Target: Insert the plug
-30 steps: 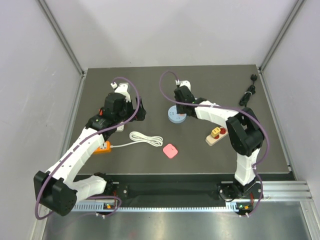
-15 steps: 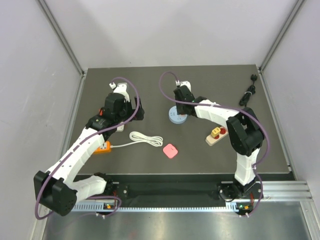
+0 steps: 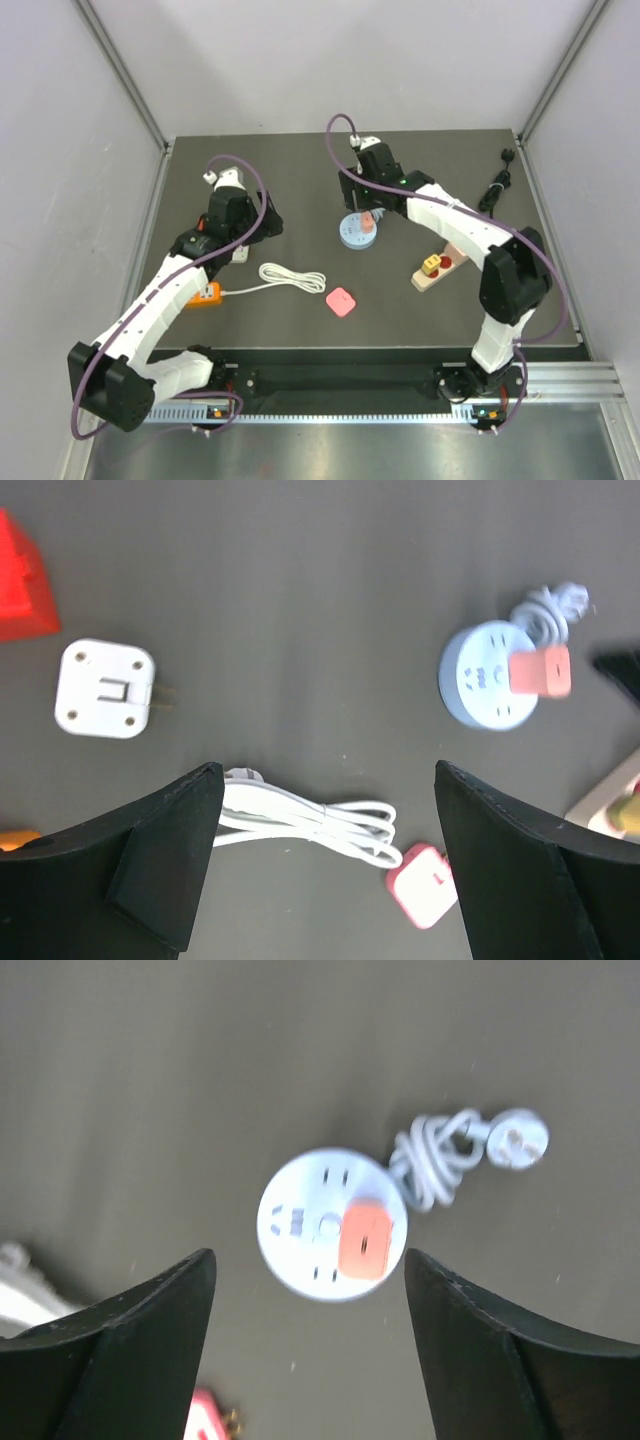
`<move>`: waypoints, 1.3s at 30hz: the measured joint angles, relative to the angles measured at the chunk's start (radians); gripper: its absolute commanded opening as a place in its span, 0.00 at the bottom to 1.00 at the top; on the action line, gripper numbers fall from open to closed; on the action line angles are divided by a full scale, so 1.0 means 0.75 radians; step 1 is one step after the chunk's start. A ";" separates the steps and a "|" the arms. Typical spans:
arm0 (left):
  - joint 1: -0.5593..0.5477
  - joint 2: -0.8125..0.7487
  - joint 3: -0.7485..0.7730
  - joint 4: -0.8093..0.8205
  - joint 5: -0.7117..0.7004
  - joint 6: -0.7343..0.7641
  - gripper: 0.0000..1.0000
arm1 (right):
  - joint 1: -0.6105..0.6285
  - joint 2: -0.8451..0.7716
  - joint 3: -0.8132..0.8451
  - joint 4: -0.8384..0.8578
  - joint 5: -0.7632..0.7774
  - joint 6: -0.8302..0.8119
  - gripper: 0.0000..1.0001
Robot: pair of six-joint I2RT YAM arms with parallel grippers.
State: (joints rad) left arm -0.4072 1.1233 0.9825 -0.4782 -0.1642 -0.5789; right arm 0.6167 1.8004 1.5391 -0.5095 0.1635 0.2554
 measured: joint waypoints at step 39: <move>0.436 0.776 0.398 -0.269 -0.414 0.028 0.76 | 0.105 -0.505 -0.641 0.251 -0.369 0.045 1.00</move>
State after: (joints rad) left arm -0.0799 1.7050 1.2808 -0.6800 -0.4747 -0.5575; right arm 0.6952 1.4220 1.0584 -0.3214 -0.1131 0.2890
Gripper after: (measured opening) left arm 0.794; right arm 0.996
